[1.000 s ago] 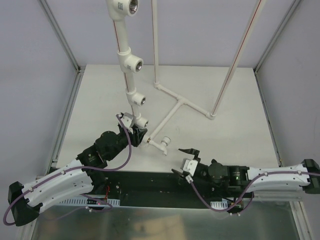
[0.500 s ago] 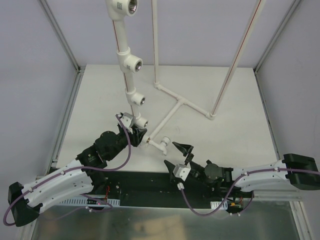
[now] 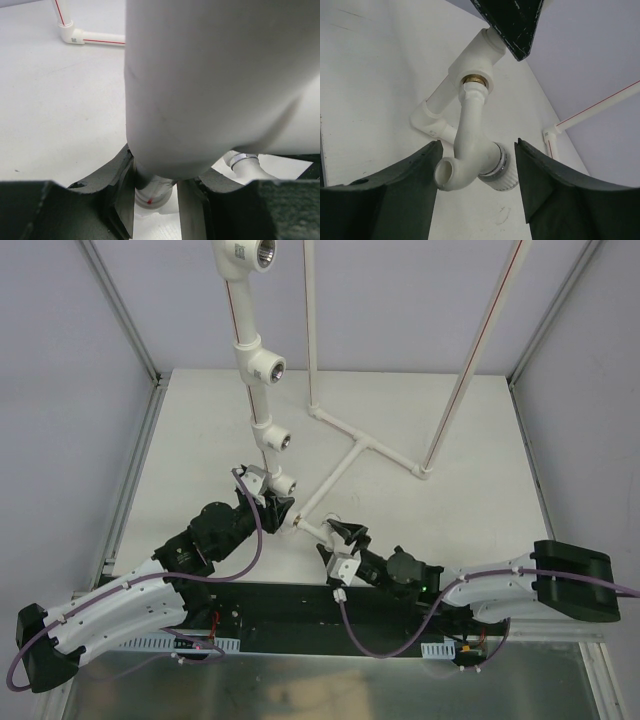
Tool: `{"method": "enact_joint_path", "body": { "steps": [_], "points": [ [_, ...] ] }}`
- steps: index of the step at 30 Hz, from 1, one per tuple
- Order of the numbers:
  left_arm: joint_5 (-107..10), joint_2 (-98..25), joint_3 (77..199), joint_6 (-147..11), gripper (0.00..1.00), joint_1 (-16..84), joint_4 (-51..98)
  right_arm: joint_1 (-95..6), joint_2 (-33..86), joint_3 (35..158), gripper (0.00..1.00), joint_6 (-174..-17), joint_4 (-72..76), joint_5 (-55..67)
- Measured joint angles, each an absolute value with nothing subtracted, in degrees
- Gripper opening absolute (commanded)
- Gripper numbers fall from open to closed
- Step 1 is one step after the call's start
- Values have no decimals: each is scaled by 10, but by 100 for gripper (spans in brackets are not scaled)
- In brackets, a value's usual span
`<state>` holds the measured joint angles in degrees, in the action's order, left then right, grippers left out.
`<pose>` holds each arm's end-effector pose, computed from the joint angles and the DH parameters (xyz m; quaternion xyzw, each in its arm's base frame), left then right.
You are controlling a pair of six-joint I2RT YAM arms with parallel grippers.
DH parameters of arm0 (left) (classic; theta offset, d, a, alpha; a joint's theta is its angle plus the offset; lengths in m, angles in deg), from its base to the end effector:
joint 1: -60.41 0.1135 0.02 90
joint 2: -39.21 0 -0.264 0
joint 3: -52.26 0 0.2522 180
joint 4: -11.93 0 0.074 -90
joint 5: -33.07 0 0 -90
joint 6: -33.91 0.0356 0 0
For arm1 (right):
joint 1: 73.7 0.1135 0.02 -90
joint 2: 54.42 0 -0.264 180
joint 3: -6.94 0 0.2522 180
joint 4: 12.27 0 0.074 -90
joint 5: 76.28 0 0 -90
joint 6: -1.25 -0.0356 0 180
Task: Install the water faucets
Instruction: Screw the water faucet onto the adaptor.
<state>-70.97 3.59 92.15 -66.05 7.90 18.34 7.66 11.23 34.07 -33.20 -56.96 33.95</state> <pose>0.1075 -0.1259 0.2820 0.1803 0.6968 -0.2818 0.6344 0.0445 0.2110 0.2085 -0.5637 0.3631 0.0493 0.7403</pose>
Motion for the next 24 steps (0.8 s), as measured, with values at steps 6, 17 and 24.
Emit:
{"method": "enact_joint_path", "body": {
  "steps": [6, 17, 24],
  "points": [
    [-710, 39, 921, -661, 0, 79, 185, 72, 163, 363, 47, -367, -583, 341],
    [-720, 48, 921, -664, 0, 80, 196, 74, 175, 407, 13, -495, -526, 384],
    [-724, 47, 921, -666, 0, 80, 196, 78, 174, 443, 0, -631, -455, 444]
  ]
}}
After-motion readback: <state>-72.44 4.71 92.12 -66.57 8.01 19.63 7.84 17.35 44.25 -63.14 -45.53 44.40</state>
